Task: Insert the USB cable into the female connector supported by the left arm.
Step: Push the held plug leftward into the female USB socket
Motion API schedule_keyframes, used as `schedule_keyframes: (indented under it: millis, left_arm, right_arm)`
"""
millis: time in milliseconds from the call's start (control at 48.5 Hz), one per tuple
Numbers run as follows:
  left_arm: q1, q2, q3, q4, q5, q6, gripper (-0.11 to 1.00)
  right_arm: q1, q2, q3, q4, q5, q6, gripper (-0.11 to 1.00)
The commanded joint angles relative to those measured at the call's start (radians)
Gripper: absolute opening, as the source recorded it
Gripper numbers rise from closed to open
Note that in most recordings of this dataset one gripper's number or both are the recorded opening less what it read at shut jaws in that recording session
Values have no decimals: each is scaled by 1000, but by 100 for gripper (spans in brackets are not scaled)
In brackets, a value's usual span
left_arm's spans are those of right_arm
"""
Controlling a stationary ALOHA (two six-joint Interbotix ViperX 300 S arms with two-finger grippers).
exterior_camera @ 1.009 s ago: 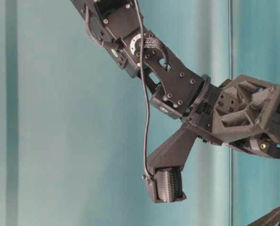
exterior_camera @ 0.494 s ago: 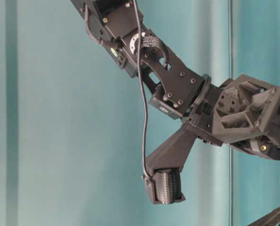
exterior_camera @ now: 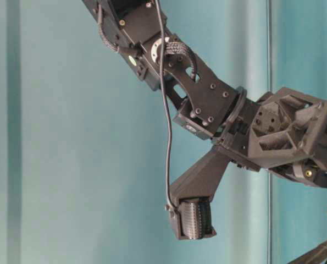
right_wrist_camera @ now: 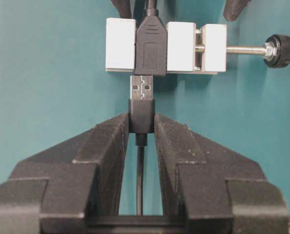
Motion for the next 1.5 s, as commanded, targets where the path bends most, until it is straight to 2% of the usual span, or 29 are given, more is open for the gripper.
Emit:
schedule_keyframes:
  millis: [0,433,1030,1483]
  left_arm:
    - [3,-9,-17,-5,-6,-14,84]
    - [0,-8,-20,-5,11,-14,84]
    - [-6,-9,-18,-5,12,-14,84]
    - [-6,-9,-17,-3,12,-14,84]
  right_arm:
    - [2,-18,-29,-5,-8,2,21]
    - [-18,-18,-52,-35,-5,2,21]
    - [-49,-18,-54,-35,34,0,21]
    - [-9,-18,-49,-35,46,2,21]
